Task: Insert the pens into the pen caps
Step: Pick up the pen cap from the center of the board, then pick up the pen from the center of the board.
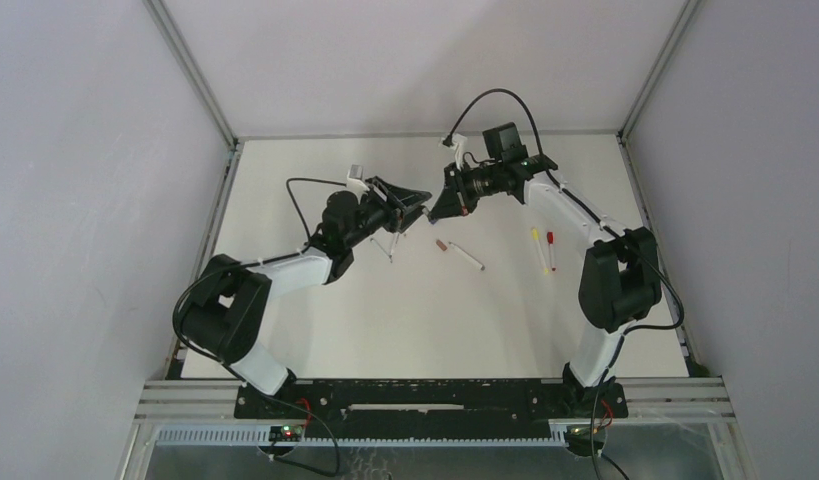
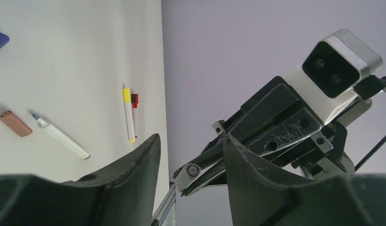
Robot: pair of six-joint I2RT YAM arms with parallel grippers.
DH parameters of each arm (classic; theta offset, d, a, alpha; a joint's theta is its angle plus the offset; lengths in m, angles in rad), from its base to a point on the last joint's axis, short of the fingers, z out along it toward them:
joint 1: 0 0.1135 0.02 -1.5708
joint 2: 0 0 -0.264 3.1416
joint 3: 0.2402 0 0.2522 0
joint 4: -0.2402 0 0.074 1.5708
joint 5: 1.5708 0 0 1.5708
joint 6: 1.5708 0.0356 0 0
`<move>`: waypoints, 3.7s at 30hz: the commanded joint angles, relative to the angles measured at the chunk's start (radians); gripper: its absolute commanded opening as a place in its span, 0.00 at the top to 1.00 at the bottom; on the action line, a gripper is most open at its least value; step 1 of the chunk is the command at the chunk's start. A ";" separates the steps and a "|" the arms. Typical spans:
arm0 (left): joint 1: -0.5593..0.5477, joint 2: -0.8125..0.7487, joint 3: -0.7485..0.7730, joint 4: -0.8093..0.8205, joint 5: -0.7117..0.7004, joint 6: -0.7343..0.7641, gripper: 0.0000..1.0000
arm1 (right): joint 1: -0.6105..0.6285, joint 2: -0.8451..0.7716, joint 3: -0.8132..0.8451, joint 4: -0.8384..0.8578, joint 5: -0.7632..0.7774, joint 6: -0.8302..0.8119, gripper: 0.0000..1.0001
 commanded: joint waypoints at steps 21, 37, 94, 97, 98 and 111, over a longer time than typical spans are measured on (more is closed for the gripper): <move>-0.032 0.016 0.123 -0.139 0.015 0.042 0.82 | 0.057 0.002 0.058 0.015 0.259 0.050 1.00; -0.026 -0.025 0.198 -0.279 -0.011 0.244 1.00 | 0.066 -0.089 0.006 -0.079 0.216 -0.095 0.47; 0.149 -0.751 -0.318 -0.343 -0.132 0.367 1.00 | 0.064 0.109 -0.214 -0.040 0.701 -0.207 0.53; 0.149 -0.733 -0.308 -0.352 -0.133 0.351 1.00 | 0.077 0.147 -0.186 -0.053 0.701 -0.212 0.56; 0.147 -0.730 -0.305 -0.354 -0.124 0.345 1.00 | 0.080 0.169 -0.167 -0.074 0.703 -0.211 0.58; 0.111 -0.726 -0.409 -0.184 -0.088 0.334 1.00 | 0.133 0.216 -0.178 -0.152 0.824 -0.283 0.87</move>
